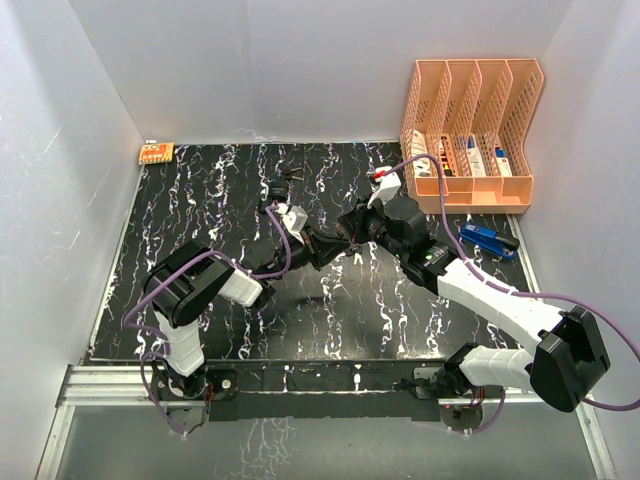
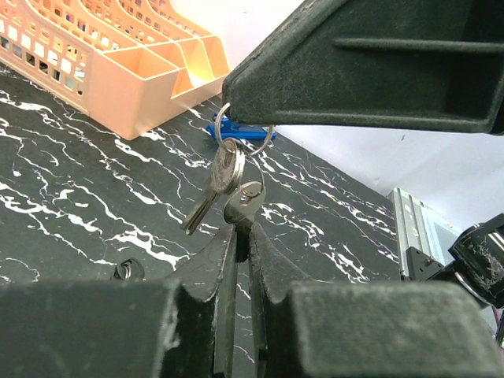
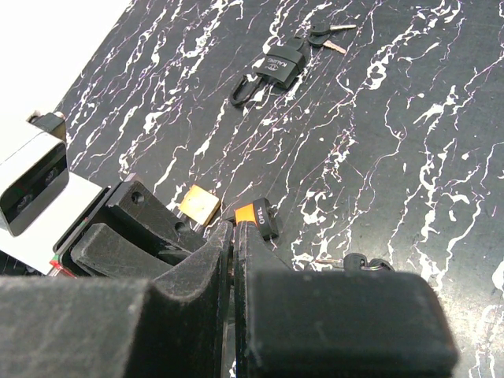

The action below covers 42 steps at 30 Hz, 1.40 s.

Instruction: Unlock with the key

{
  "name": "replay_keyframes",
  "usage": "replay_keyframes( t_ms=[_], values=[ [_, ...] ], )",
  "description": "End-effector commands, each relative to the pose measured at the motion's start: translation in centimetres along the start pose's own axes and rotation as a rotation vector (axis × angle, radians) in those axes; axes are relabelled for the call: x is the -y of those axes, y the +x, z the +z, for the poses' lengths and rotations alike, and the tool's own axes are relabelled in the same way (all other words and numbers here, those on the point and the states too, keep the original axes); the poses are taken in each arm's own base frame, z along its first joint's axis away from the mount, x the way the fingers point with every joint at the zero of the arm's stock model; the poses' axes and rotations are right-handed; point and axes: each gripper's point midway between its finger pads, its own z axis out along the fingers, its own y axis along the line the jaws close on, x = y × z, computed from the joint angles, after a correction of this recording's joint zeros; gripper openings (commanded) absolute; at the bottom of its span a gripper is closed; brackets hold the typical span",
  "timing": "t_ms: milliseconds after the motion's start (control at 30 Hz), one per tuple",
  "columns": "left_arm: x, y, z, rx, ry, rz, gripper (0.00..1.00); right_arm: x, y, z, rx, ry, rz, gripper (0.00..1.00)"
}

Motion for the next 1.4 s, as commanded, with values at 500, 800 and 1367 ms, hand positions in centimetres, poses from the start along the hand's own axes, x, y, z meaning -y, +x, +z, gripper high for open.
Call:
replay_keyframes(
  t_ms=[500,800,1367],
  values=[
    [1.1,-5.8,-0.5,0.123,-0.073,0.089,0.00,0.2,-2.8,-0.1,0.068,0.058,0.019,0.00],
    [-0.7,-3.7,-0.9,-0.052,-0.182,0.102,0.00,0.5,-2.9,-0.2,0.071,0.071,0.020,0.00],
    [1.7,-3.9,-1.2,-0.219,-0.088,0.140,0.00,2.2,-5.6,-4.0,0.216,0.027,-0.018,0.52]
  ],
)
